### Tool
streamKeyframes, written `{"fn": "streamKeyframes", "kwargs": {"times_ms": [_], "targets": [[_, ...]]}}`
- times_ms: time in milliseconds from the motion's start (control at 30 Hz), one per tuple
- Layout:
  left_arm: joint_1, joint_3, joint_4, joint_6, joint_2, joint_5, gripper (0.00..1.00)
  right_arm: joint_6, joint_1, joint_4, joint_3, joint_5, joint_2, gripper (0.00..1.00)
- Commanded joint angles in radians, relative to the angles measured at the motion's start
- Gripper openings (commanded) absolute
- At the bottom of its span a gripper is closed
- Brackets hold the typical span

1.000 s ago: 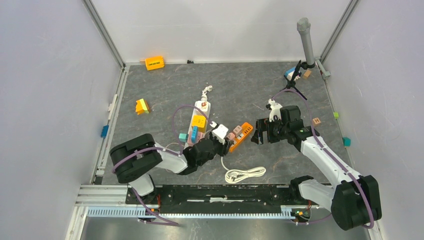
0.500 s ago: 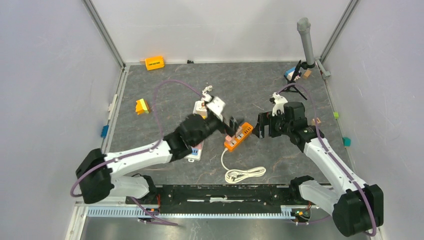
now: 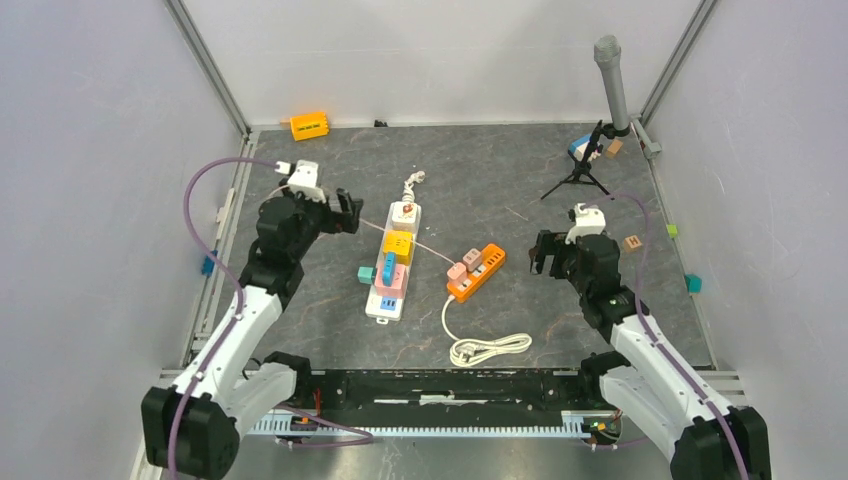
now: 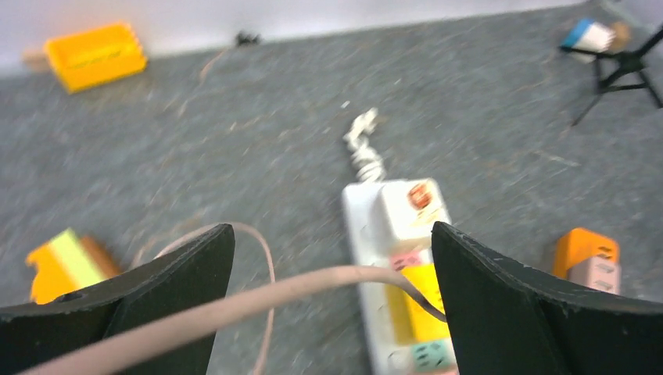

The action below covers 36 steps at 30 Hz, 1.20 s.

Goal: Insert the plug
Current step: Reset both arms

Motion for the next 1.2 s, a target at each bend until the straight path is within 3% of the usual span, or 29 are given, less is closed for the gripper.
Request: {"fn": "streamKeyframes", "kwargs": {"times_ms": [0,200,367,500,600,767,933,1033,1133,1167], "targets": [[0.11,-0.089,-0.106,-0.003,-0.067,0.037,1.0,-0.001,-0.004,0.209,-0.111,0.225,-0.064,0.98],[0.197,-0.257,0.054,-0.039,-0.052,-0.02,1.0,-0.113,-0.005,0.388,-0.282,0.414,-0.096,0.98],[0.202,-0.347,0.183,0.028,0.033,-0.081,1.0,-0.286,-0.005,0.667,-0.482,0.513,-0.091,0.98],[0.206,-0.429,0.338,0.052,0.094,-0.151,1.0,-0.366,-0.003,0.859,-0.597,0.496,-0.056,0.98],[0.209,-0.4,0.326,0.068,0.129,-0.16,1.0,-0.403,-0.005,0.947,-0.622,0.472,-0.013,0.98],[0.21,-0.518,0.729,0.113,0.188,-0.146,1.0,-0.462,-0.03,1.12,-0.624,0.421,0.093,0.98],[0.212,-0.431,0.765,0.119,0.335,-0.111,1.0,-0.469,-0.094,1.292,-0.61,0.306,0.217,0.98],[0.212,-0.488,1.064,0.121,0.517,-0.079,1.0,-0.47,-0.127,1.381,-0.591,0.25,0.3,0.98],[0.214,-0.428,0.879,0.122,0.487,-0.093,1.0,-0.479,-0.164,1.516,-0.588,0.146,0.427,0.98],[0.214,-0.437,0.952,0.105,0.511,-0.132,1.0,-0.472,-0.17,1.562,-0.586,0.143,0.497,0.98]]}}
